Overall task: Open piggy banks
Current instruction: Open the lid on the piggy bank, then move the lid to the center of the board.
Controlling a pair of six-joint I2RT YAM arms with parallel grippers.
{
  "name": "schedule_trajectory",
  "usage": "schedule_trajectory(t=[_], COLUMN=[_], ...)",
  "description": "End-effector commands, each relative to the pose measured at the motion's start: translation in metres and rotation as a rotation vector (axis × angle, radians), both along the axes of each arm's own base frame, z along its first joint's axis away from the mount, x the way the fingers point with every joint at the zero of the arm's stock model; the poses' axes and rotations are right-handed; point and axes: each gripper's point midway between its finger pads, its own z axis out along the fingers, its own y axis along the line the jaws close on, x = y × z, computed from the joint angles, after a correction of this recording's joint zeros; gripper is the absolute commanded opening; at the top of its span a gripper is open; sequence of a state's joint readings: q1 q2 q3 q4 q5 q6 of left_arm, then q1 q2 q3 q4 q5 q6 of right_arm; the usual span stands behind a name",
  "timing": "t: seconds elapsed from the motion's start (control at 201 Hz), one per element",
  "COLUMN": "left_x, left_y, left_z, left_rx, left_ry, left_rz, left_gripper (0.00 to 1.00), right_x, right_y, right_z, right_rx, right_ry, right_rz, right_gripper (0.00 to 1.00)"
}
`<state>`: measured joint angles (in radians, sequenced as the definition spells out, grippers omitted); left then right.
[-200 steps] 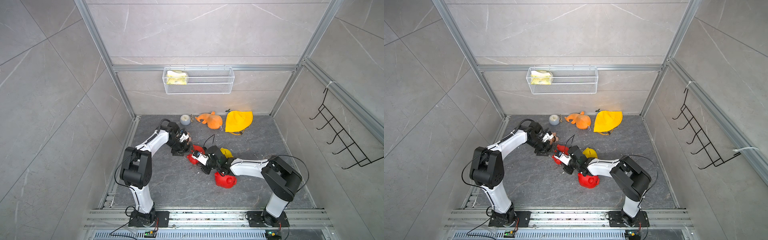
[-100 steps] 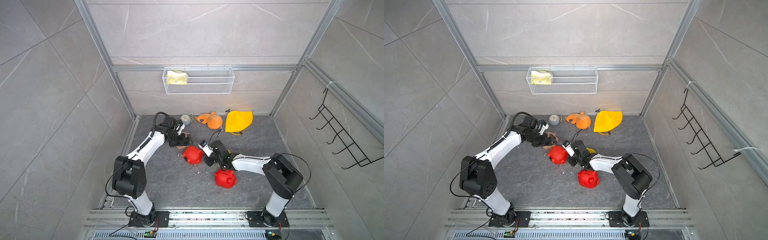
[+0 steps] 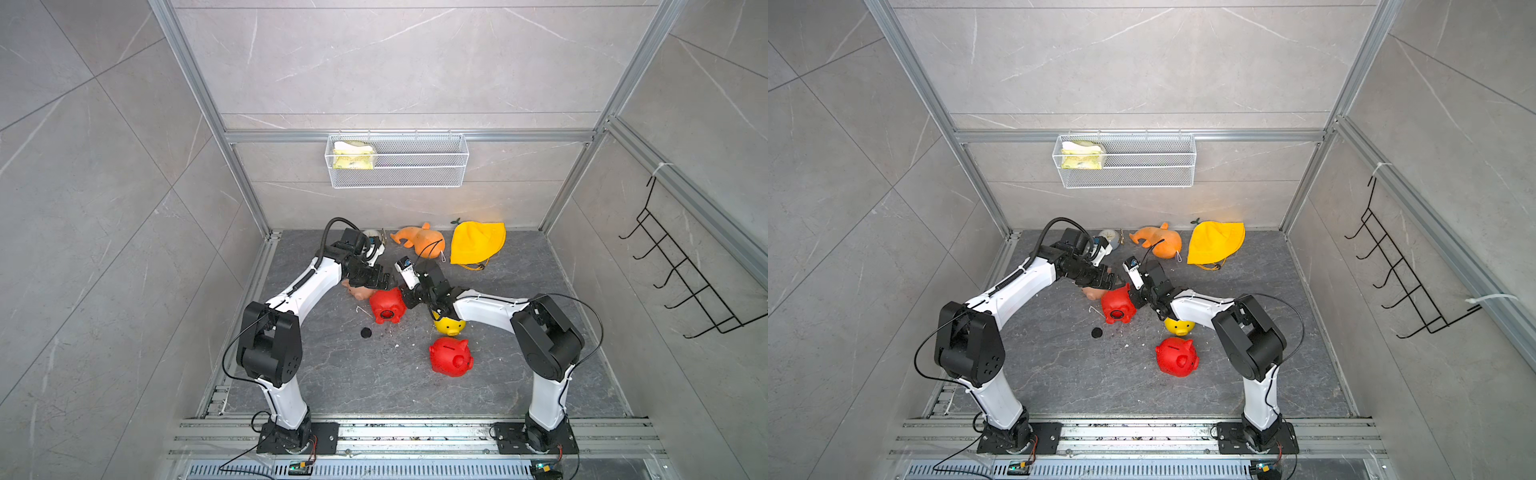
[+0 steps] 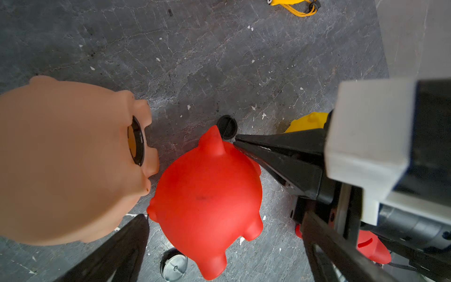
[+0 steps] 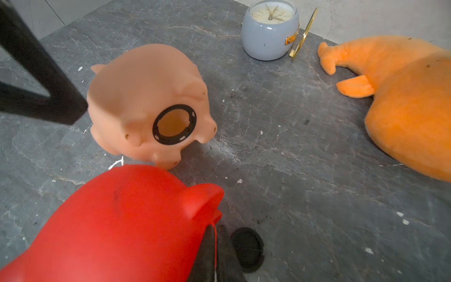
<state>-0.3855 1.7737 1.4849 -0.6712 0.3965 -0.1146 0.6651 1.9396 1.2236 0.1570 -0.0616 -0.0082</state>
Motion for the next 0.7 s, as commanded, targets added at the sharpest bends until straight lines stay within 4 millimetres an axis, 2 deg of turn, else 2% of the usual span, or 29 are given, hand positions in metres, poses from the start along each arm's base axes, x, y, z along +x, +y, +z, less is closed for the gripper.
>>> schedule_trajectory(t=[0.0,0.095,0.179,0.284,0.373,0.408,0.458,0.503,0.692], left_x=[0.000,-0.002,-0.002,0.001,0.004,0.005,0.006,0.009,0.022], left_y=[0.002,0.007,0.013,0.022,0.031,0.034,0.039,0.045,0.081], left_z=[0.002,0.001,0.000,-0.003,-0.007,-0.007,-0.008,-0.008,-0.006], left_rx=[0.017,0.037,0.055,0.094,0.125,0.126,0.130,0.130,0.084], left_ry=[-0.007,-0.008,-0.017,-0.034,-0.049,-0.056,-0.063,-0.073,-0.104], left_rz=[-0.016,0.012,0.034,0.072,0.099,0.109,0.125,0.146,0.274], left_gripper=[0.99,1.00,0.99,0.99,0.99,0.99,0.99,0.99,0.99], right_x=[0.006,0.011,0.013,0.006,-0.005,-0.011,-0.023,-0.034,-0.098], right_y=[0.010,0.007,-0.001,-0.012,-0.019,-0.022,-0.023,-0.022,0.006], right_z=[-0.004,-0.001,0.008,0.021,0.033,0.034,0.038,0.039,0.035], right_rx=[0.023,0.004,-0.022,-0.059,-0.066,-0.070,-0.073,-0.084,-0.165], right_ry=[0.032,0.012,-0.010,-0.003,0.031,0.056,0.099,0.128,0.248], right_rz=[0.003,-0.015,-0.038,-0.052,-0.066,-0.071,-0.070,-0.058,0.050], right_gripper=[0.09,0.10,0.18,0.30,0.36,0.39,0.49,0.52,0.64])
